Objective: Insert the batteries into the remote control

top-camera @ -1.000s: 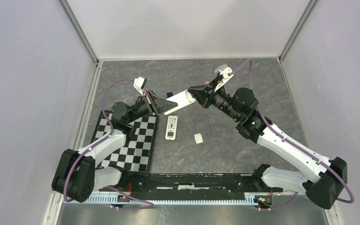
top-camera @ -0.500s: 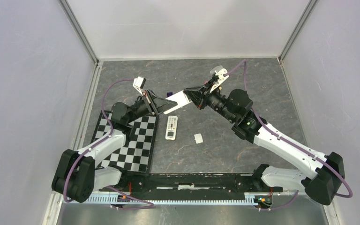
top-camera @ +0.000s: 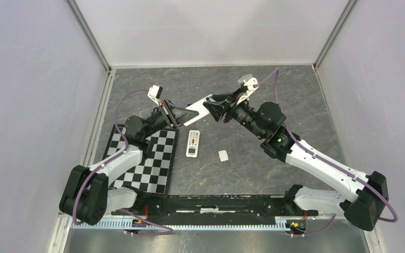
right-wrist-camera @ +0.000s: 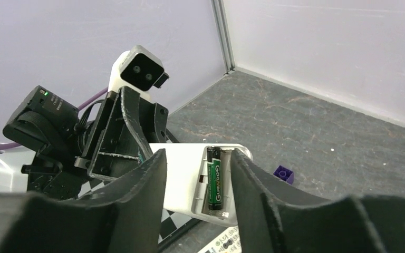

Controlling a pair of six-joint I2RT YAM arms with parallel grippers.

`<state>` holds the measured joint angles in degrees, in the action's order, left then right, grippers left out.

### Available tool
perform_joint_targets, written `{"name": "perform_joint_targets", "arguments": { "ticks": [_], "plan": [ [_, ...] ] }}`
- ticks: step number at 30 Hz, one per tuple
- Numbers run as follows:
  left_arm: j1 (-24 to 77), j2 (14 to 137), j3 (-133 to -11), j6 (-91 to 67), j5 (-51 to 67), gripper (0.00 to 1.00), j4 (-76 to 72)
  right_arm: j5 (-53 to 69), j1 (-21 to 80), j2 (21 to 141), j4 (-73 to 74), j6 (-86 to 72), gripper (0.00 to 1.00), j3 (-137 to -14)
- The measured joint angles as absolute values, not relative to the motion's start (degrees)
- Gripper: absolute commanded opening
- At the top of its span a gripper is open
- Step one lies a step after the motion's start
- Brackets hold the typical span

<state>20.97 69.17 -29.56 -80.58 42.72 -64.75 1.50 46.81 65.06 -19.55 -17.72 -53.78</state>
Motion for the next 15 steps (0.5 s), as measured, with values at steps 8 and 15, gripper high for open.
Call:
{"name": "perform_joint_targets", "arguments": {
  "ticks": [8,15],
  "plan": [
    [20.6,79.9,-37.41,-81.23,42.39,0.02,-70.94,2.83,43.33,69.97,-15.64,-17.63,0.78,-62.87],
    [16.05,97.01,-56.38,-84.99,45.23,0.02,-77.87,10.94,30.22,85.34,-14.68,-24.03,0.98,-86.43]
  ]
}}
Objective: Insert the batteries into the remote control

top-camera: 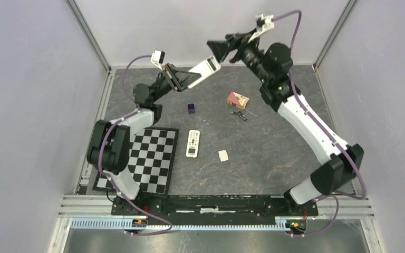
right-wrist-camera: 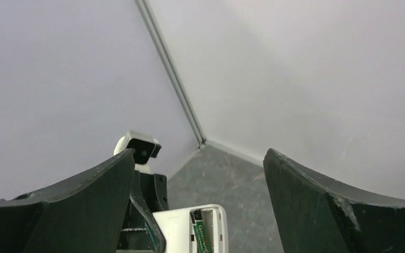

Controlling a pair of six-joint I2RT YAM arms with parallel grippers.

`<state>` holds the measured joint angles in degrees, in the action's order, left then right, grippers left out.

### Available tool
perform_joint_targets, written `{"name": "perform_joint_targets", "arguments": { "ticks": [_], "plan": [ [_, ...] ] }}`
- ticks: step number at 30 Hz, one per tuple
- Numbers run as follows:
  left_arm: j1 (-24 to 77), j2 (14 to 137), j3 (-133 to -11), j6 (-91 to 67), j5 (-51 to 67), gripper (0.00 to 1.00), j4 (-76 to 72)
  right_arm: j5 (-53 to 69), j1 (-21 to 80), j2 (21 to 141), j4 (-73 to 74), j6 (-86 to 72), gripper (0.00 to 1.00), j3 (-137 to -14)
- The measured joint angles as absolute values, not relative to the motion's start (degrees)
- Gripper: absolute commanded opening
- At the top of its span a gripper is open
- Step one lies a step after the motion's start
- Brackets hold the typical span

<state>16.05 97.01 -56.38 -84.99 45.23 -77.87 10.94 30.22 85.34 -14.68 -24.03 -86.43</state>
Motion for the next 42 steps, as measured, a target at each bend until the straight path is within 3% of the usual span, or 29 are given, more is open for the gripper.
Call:
{"name": "perform_joint_targets", "arguments": {
  "ticks": [4,10,18,42],
  "plan": [
    [14.13,105.16,-66.76,-88.82,46.22,0.02,-79.75,13.89,25.21,92.07,-15.62,-29.91,0.98,-95.72],
    [13.17,113.89,-74.72,-93.23,47.35,0.02,-80.36,14.66,21.63,98.02,-16.08,-42.0,0.98,-97.38],
    [12.45,114.87,-76.07,-91.29,49.82,0.02,-73.3,16.03,20.88,104.47,-14.83,-53.93,0.98,-97.49],
    [9.98,114.17,-72.77,-85.52,49.89,0.02,-70.83,8.36,27.66,104.01,-17.72,-72.36,0.98,-87.94]
  ]
}}
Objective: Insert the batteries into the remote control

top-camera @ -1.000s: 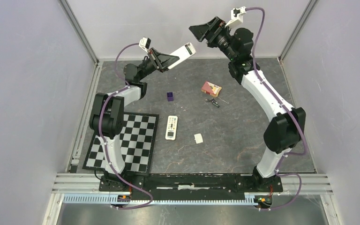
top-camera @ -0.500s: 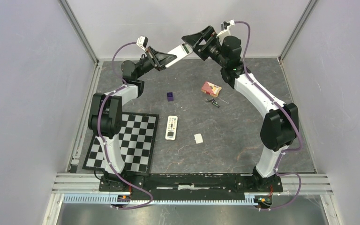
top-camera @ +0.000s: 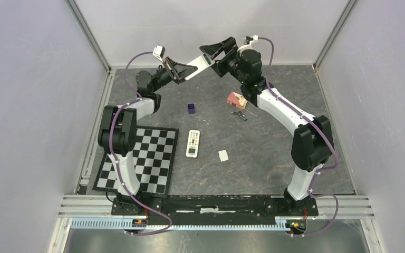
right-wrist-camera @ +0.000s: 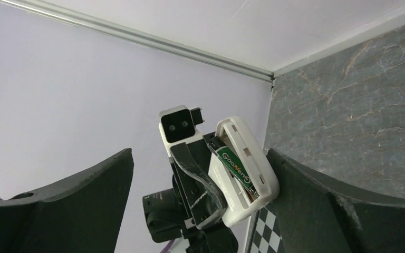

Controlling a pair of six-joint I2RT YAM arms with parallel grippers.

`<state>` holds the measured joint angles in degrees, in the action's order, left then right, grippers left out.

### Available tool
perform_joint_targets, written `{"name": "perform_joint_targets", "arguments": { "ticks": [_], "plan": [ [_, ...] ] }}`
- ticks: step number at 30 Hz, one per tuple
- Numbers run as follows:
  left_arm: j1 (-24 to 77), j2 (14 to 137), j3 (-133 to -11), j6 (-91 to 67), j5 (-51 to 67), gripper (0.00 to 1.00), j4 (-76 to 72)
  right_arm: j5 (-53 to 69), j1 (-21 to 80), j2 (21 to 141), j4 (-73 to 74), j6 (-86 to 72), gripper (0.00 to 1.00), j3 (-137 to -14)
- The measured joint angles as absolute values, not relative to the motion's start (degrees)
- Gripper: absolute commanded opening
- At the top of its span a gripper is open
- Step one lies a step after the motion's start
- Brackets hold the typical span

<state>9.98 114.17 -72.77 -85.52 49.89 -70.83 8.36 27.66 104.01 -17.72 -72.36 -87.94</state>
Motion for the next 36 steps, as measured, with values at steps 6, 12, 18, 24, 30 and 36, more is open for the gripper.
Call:
{"name": "perform_joint_targets", "arguments": {
  "ticks": [6,12,18,24,30,36],
  "plan": [
    [9.96,113.23,-71.61,-83.61,49.63,0.02,-71.42,7.44,27.99,104.6,-17.98,-75.53,0.74,-88.31],
    [9.67,111.87,-71.59,-79.29,51.03,0.02,-70.5,7.77,28.4,106.94,-18.81,-78.26,0.69,-90.17],
    [9.47,111.5,-71.59,-77.71,50.87,0.02,-70.37,7.79,28.49,108.62,-18.26,-78.83,0.49,-91.85],
    [9.19,111.33,-71.59,-77.52,50.43,0.02,-69.6,8.4,28.38,109.82,-18.02,-79.15,0.4,-92.82],
    [9.19,111.15,-71.59,-79.22,49.63,0.02,-69.54,8.73,28.36,109.84,-18.0,-78.54,0.5,-93.06],
    [9.23,111.15,-71.59,-83.24,49.54,0.02,-69.56,9.23,28.16,109.84,-18.85,-75.4,0.93,-93.12]
  ]
}}
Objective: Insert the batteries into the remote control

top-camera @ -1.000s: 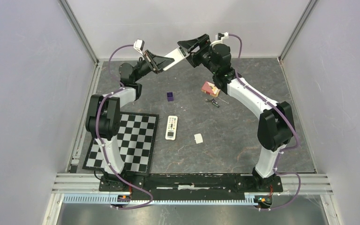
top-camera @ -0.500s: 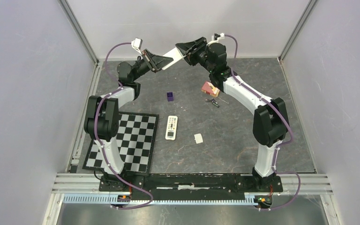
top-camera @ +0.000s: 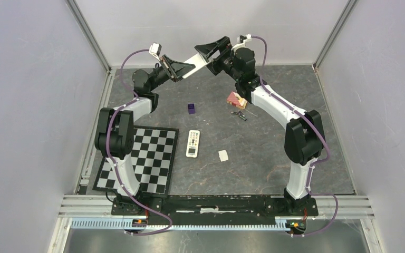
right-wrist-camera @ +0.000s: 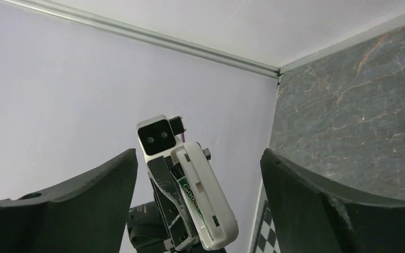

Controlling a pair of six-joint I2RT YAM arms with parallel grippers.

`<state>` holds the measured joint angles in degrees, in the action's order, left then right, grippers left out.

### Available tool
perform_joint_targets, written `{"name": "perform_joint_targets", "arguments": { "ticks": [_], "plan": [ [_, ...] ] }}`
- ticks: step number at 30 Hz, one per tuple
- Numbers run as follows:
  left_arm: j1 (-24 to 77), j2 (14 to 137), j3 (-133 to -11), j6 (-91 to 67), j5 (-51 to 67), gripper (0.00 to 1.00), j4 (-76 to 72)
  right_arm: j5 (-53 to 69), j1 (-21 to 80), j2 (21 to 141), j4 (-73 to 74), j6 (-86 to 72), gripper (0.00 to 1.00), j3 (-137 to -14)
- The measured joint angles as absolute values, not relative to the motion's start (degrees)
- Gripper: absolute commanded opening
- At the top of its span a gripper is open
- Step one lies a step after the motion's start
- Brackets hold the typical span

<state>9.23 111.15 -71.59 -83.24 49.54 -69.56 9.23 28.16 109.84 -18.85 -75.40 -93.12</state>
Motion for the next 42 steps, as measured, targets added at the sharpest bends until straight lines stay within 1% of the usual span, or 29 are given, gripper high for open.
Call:
{"name": "perform_joint_targets", "arguments": {
  "ticks": [2,4,7,12,13,15,17,19,20,21,25,26,27,30,32,34,39,42],
  "plan": [
    [9.23,111.15,-71.59,-84.33,49.54,0.02,-69.54,9.56,27.99,109.84,-19.18,-73.78,0.91,-93.12],
    [9.23,111.15,-71.57,-85.27,49.52,0.02,-69.58,10.37,27.51,109.82,-19.9,-72.55,0.85,-93.12],
    [9.23,111.15,-71.57,-86.76,49.45,0.02,-69.6,11.55,26.5,109.47,-21.32,-71.4,0.74,-92.58],
    [9.23,111.15,-71.57,-89.41,49.01,0.02,-69.49,13.04,25.15,107.53,-23.35,-68.16,0.58,-88.95],
    [9.23,111.15,-71.57,-89.93,48.9,0.02,-69.49,13.17,25.08,107.31,-23.49,-67.48,0.57,-88.66],
    [9.23,111.15,-71.57,-90.74,48.53,0.02,-69.52,13.89,25.06,107.18,-23.77,-66.19,0.58,-88.55],
    [9.23,111.15,-71.57,-91.22,48.51,0.02,-69.52,15.0,25.12,107.18,-24.38,-64.93,0.66,-88.55],
    [9.23,111.15,-71.57,-91.64,48.53,0.02,-69.52,15.99,25.17,107.18,-24.82,-64.12,0.67,-88.55],
    [9.23,111.15,-71.57,-91.72,48.53,0.02,-69.52,16.53,25.23,107.18,-24.97,-63.61,0.63,-88.55],
    [9.23,111.15,-71.57,-91.77,48.56,0.02,-69.52,16.84,25.28,107.18,-25.1,-63.24,0.55,-88.53],
    [9.23,111.15,-71.57,-92.29,48.56,0.02,-69.58,17.96,25.34,107.09,-25.74,-62.52,0.31,-87.68],
    [9.23,111.15,-71.57,-92.38,48.6,0.02,-69.58,18.06,25.36,106.98,-25.82,-62.61,0.3,-87.2],
    [9.23,111.15,-71.57,-92.4,48.69,0.02,-69.45,18.22,25.36,106.91,-26.22,-62.85,0.34,-86.89],
    [9.23,111.22,-71.48,-92.79,49.15,0.02,-69.23,18.41,25.39,106.5,-26.52,-63.09,0.66,-86.19],
    [9.23,111.22,-71.48,-92.79,49.39,0.02,-69.58,18.59,25.36,106.0,-26.48,-62.63,0.83,-85.34],
    [9.23,111.2,-71.42,-92.79,49.78,0.02,-70.15,18.98,25.17,105.45,-26.48,-61.76,0.87,-84.25],
    [9.23,111.2,-69.95,-93.56,50.33,0.02,-72.66,19.75,23.59,101.93,-26.04,-60.29,0.83,-79.94],
    [9.23,111.2,-68.38,-94.04,51.16,0.02,-74.19,20.32,22.35,99.42,-26.04,-59.72,0.83,-78.08]
  ]
}}
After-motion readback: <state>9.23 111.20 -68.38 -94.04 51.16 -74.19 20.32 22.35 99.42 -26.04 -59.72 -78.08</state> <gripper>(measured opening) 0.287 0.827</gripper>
